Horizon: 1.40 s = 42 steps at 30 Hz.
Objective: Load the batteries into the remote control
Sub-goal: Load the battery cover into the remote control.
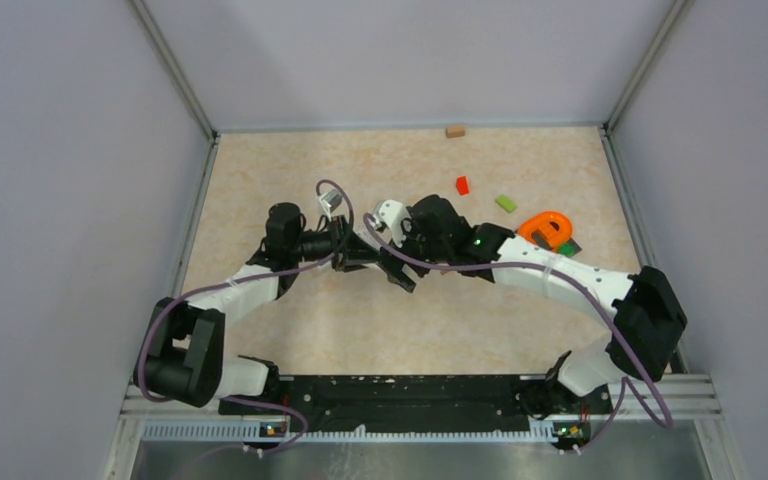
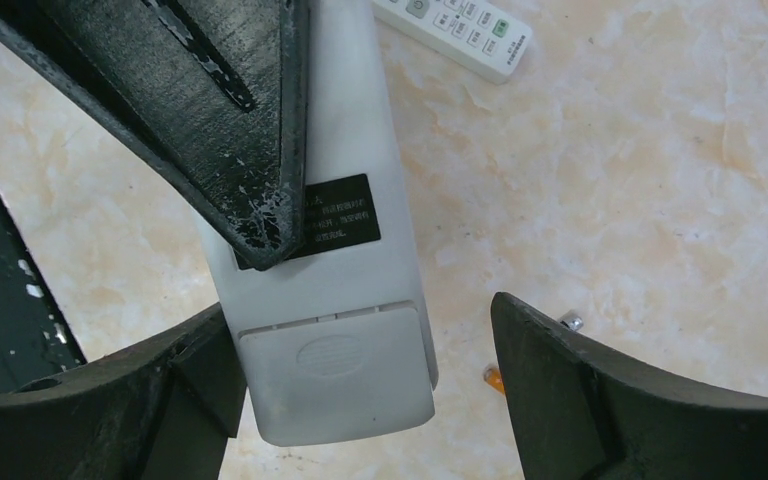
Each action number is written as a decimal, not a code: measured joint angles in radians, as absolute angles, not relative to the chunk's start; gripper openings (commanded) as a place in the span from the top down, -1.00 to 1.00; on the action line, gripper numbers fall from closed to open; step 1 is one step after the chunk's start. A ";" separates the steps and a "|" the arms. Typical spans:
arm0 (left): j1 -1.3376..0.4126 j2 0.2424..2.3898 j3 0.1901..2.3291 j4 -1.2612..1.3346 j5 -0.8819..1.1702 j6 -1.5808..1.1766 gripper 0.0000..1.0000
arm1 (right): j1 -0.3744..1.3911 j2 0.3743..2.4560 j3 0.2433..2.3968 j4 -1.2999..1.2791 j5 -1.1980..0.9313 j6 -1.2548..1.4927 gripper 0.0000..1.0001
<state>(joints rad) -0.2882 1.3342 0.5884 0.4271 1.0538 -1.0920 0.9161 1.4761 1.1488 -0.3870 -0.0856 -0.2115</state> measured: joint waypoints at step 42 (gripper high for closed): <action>-0.269 1.279 0.548 0.643 0.952 -1.364 1.00 | 0.679 1.157 0.687 0.342 -0.207 0.947 -0.27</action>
